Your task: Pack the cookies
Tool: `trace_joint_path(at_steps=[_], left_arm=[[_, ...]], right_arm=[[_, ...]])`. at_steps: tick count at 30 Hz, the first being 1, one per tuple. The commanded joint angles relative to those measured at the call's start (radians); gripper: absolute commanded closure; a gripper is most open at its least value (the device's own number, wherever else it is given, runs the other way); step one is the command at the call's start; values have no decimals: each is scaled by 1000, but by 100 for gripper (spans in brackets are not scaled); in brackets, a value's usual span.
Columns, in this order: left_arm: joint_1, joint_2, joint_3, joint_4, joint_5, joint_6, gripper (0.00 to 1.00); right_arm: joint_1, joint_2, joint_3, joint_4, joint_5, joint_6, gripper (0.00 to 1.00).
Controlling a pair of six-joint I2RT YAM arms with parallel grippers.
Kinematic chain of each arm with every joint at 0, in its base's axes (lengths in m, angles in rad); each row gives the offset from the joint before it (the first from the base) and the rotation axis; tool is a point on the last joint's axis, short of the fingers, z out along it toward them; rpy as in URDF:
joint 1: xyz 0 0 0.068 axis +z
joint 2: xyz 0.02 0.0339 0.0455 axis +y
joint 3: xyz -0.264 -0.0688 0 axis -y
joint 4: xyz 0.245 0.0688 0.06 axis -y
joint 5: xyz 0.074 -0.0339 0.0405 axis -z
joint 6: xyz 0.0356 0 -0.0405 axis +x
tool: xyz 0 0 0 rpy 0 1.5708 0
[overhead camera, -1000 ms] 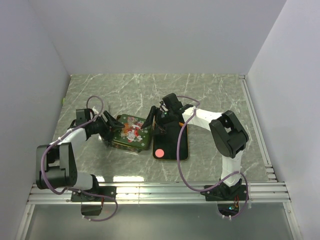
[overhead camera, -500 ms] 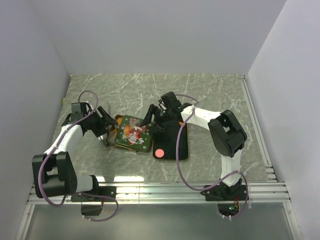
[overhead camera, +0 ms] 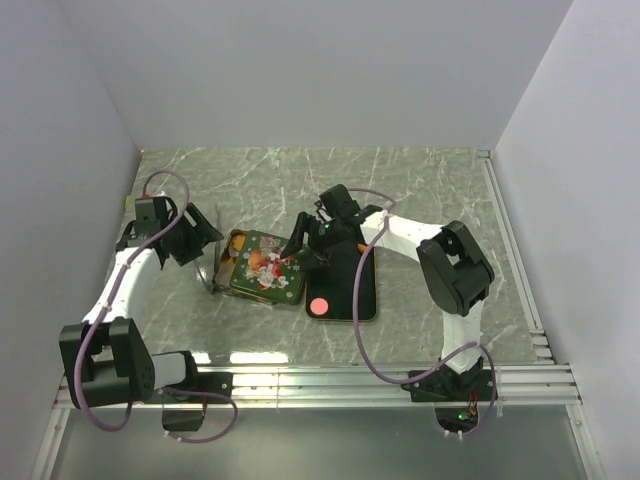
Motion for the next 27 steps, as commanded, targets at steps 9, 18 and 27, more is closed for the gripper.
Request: trace_joint_path(at_steps=[9, 18, 27], left_arm=[[3, 82, -51, 87, 23, 24, 24], [3, 110, -76, 129, 67, 18, 24], [2, 121, -99, 188, 133, 2, 24]], right_arm=[[-6, -107, 24, -78, 55, -87, 24], [-6, -82, 4, -113, 109, -114, 25], [-6, -10, 30, -86, 78, -82, 25]])
